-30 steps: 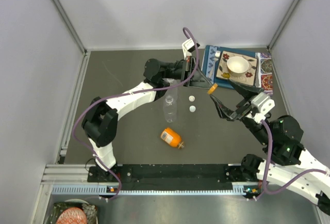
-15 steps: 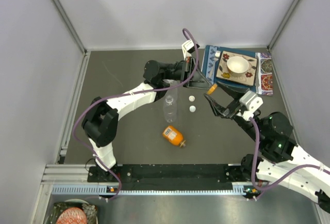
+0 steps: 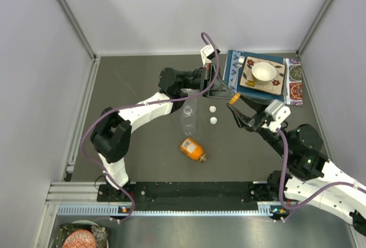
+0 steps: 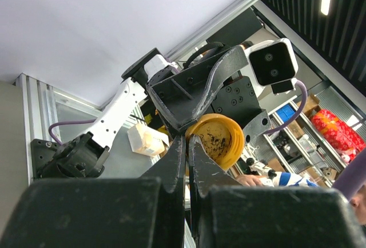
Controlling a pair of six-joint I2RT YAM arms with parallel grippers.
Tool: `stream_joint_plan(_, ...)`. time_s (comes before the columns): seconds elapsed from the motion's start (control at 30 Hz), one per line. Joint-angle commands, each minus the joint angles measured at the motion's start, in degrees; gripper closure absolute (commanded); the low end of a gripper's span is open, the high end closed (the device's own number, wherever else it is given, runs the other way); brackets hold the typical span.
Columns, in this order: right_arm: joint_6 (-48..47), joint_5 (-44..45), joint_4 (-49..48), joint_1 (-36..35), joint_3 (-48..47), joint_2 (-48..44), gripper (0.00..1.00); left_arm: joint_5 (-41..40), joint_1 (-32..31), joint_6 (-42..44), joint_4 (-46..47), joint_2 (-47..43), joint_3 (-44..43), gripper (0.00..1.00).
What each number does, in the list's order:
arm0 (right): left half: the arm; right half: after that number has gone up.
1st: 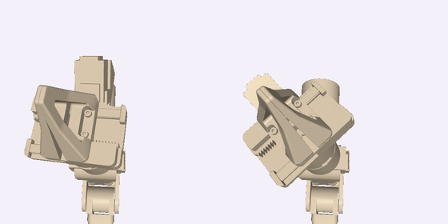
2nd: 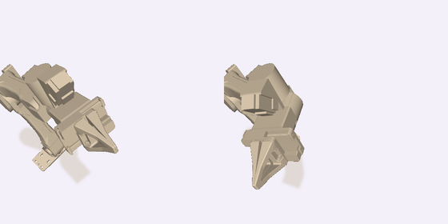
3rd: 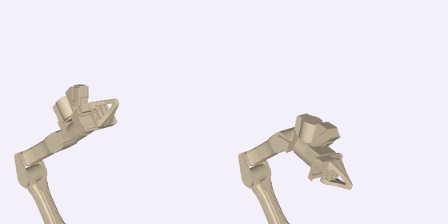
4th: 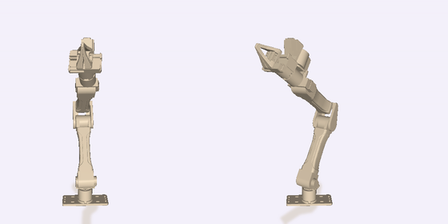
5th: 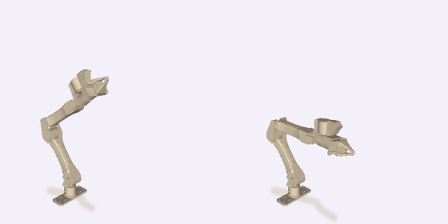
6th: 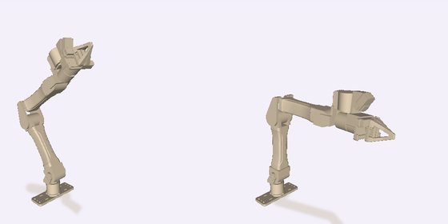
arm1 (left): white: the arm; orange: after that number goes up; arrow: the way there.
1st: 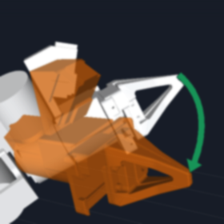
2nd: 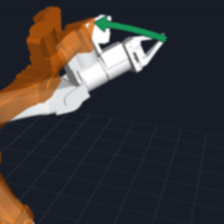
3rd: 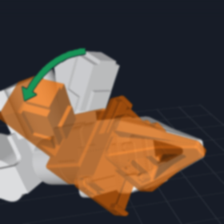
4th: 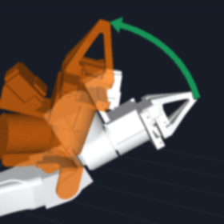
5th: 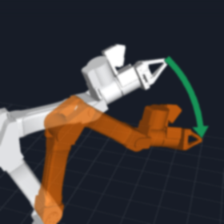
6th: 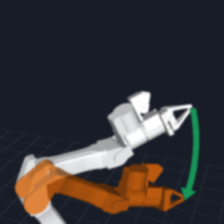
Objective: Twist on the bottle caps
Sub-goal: Pick up the bottle cap from the center of the board.
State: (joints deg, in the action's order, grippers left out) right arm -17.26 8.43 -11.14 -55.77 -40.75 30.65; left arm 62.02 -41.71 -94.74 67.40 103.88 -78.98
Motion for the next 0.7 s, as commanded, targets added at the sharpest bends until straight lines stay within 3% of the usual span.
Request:
stream_joint_plan(0.0, 1.96, -1.22, -4.33, -0.48, -0.03, 0.20, 0.51, -1.02, 0.14, 0.26, 3.00, -3.06, 0.41, 1.00)
stream_joint_plan(0.2, 2.40, -1.22, -4.25, -0.48, -0.64, 0.02, 0.48, -0.94, 0.23, 0.78, 2.65, -3.15, 0.85, 1.00)
stream_joint_plan(0.4, 3.02, -0.78, -3.02, -0.48, -0.73, 0.37, 0.51, -1.02, 0.23, 0.87, 2.65, -3.50, 1.02, 1.00)
stream_joint_plan(0.67, 3.37, -0.43, -2.14, -0.48, -1.08, 0.72, 0.68, -0.85, 0.14, 1.66, 2.39, -4.21, 1.37, 1.00)
